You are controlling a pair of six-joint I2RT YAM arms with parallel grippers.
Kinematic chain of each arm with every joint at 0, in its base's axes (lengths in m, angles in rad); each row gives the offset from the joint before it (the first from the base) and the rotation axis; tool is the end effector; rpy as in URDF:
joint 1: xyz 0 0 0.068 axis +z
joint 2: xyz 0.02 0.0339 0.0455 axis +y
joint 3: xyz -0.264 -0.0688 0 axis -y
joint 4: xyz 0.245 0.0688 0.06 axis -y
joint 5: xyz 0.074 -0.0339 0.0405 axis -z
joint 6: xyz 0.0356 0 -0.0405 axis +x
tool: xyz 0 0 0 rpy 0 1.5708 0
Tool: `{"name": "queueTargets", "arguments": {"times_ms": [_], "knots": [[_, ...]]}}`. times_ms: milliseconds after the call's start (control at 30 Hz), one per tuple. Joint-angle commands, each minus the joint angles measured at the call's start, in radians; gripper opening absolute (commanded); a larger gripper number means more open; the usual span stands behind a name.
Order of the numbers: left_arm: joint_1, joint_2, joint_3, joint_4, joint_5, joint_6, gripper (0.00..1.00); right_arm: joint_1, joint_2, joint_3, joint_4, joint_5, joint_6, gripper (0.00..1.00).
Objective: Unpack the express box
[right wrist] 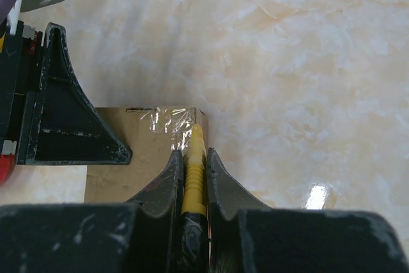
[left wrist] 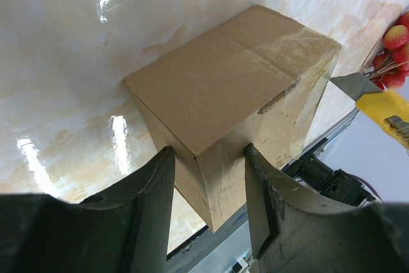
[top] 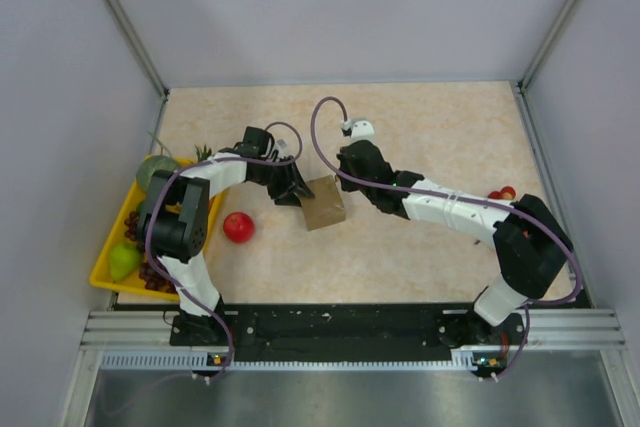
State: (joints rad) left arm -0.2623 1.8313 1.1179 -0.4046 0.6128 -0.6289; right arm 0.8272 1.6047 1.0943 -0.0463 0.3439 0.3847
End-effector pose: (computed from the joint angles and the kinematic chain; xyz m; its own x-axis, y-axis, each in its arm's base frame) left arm 0.3401 -0.1125 0.1609 -0.9700 -0.2378 -0.0495 -0.1428 0.7233 -0.6756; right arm 0.2548 0.2593 0.2532 -0.5189 -0.0423 -0.8538 -0.3285 0.9320 0.1535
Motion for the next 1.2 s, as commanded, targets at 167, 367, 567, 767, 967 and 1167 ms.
{"name": "queueTargets", "arguments": {"times_ms": [167, 367, 567, 767, 967, 1167], "knots": [[-0.002, 0.033, -0.026, 0.024, -0.122, 0.028, 0.35, 0.024, -0.029, 0.024, 0.005, 0.024, 0.003, 0.00], [-0.002, 0.031, -0.030, 0.021, -0.128, 0.029, 0.35, 0.029, -0.026, 0.022, -0.003, 0.024, 0.031, 0.00], [-0.002, 0.031, -0.032, 0.021, -0.131, 0.026, 0.34, 0.032, -0.061, 0.036, -0.018, 0.063, 0.028, 0.00], [-0.002, 0.031, -0.032, 0.021, -0.130, 0.023, 0.34, 0.033, -0.078, 0.041, -0.018, 0.053, 0.031, 0.00], [-0.002, 0.037, -0.030, 0.023, -0.127, 0.021, 0.34, 0.035, -0.062, 0.047, -0.020, 0.040, 0.033, 0.00], [-0.002, 0.036, -0.040, 0.026, -0.130, 0.021, 0.34, 0.035, -0.046, 0.047, -0.020, 0.029, 0.043, 0.00]]}}
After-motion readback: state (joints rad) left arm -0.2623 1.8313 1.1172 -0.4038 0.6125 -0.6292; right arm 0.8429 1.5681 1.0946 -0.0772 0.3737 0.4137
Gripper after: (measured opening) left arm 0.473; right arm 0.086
